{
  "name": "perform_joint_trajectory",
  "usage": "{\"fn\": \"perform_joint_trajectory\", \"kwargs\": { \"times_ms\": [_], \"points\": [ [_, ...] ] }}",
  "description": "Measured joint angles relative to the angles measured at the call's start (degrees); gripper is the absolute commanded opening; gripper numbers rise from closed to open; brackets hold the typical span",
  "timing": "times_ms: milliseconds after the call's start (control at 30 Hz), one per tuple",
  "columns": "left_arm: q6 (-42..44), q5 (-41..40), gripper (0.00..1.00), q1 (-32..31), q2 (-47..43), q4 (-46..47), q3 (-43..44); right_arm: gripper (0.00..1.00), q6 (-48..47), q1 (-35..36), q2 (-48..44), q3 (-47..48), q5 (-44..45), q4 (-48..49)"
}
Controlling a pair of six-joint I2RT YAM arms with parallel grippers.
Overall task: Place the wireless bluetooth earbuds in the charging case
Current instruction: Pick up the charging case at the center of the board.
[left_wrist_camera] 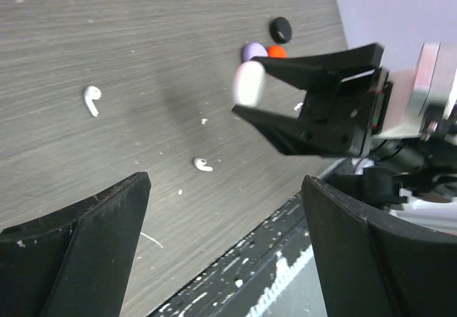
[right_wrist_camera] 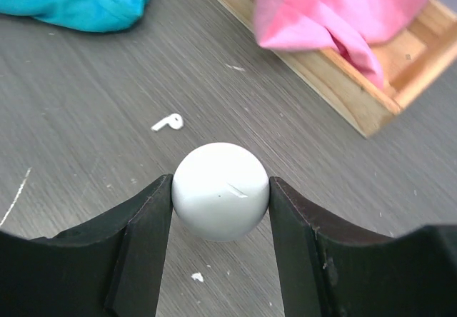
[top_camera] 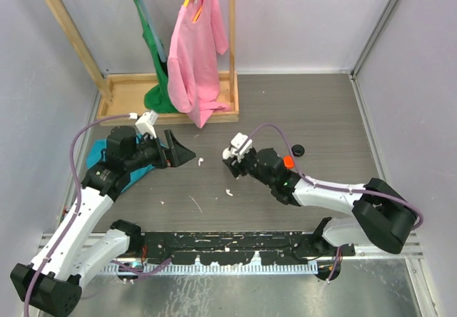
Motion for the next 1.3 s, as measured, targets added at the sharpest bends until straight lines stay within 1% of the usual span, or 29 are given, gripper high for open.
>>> {"fn": "perform_joint_trajectory", "kwargs": {
  "times_ms": [167,333,400,767,900,1133,1300],
  "points": [
    [-4.13,2.58,0.88,-1.6,0.5,3.85,-1.14,0.49,-5.03,3.69,-0.15,-3.21,-2.49,6.69],
    [-6.58,4.2,0.88,-3.23,1.03,6.73,-2.93,0.49,-8.94,5.55,-1.36,-7.58,-5.42,12.55],
    [-7.37,4.61,0.83,-3.98,1.84,7.52,-3.37,0.49,-10.03,5.92,-1.73,-8.7,-6.69,14.64],
    [-9.27,6.62,0.69,-9.42,9.75,13.97,-4.31,0.5,-13.31,6.73,-1.73,-10.32,-11.85,22.51],
    [-9.14,7.28,0.61,-9.92,11.47,15.91,-4.37,0.5,-13.7,6.75,-1.73,-10.67,-12.92,23.61],
    [-8.85,8.76,0.55,-10.12,15.06,17.31,-4.37,0.5,-13.88,6.75,-1.68,-10.8,-13.53,25.53],
    [-8.87,9.88,0.46,-10.51,17.44,18.71,-4.37,0.51,-13.92,6.75,-1.51,-10.82,-14.1,26.43]
  ]
}}
